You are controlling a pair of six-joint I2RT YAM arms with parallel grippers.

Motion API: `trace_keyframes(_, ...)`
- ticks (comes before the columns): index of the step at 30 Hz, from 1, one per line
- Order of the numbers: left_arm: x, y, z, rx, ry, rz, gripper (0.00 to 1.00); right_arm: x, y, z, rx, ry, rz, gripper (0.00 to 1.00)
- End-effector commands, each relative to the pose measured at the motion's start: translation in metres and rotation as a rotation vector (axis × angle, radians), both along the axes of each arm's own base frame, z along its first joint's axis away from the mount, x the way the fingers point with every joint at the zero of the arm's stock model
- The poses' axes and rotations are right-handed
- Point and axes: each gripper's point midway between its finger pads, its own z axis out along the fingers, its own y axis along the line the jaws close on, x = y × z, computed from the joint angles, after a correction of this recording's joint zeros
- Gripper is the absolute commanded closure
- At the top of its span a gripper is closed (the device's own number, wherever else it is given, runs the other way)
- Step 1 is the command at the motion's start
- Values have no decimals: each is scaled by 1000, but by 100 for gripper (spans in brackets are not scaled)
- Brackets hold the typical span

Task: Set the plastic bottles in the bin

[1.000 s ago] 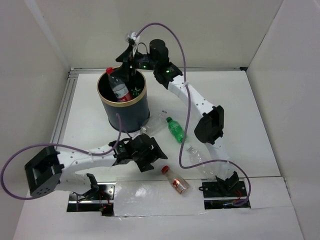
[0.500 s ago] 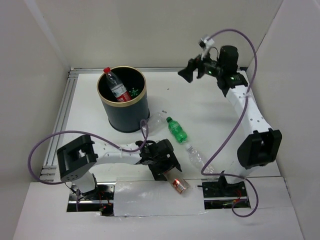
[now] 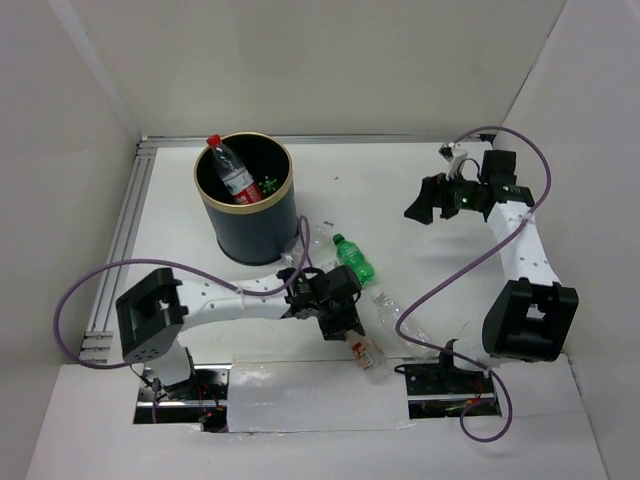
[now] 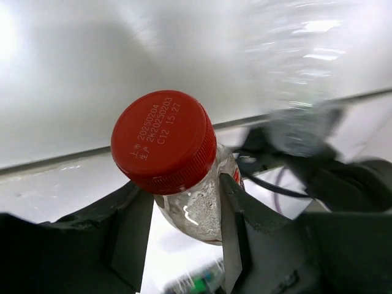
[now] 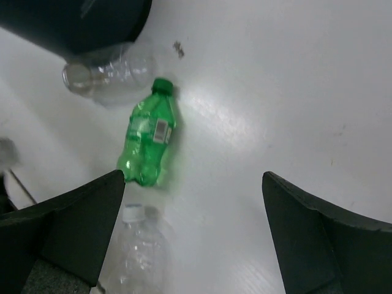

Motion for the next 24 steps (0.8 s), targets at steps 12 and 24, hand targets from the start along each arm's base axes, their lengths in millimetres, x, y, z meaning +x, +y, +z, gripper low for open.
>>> trace_keyframes(12, 238, 216, 304, 313, -1060, 492, 92, -119, 17, -60, -169, 147, 386, 68)
trace_keyframes(24, 306, 316, 249, 707, -1000, 538, 42, -131, 57, -101, -392, 292, 541, 19)
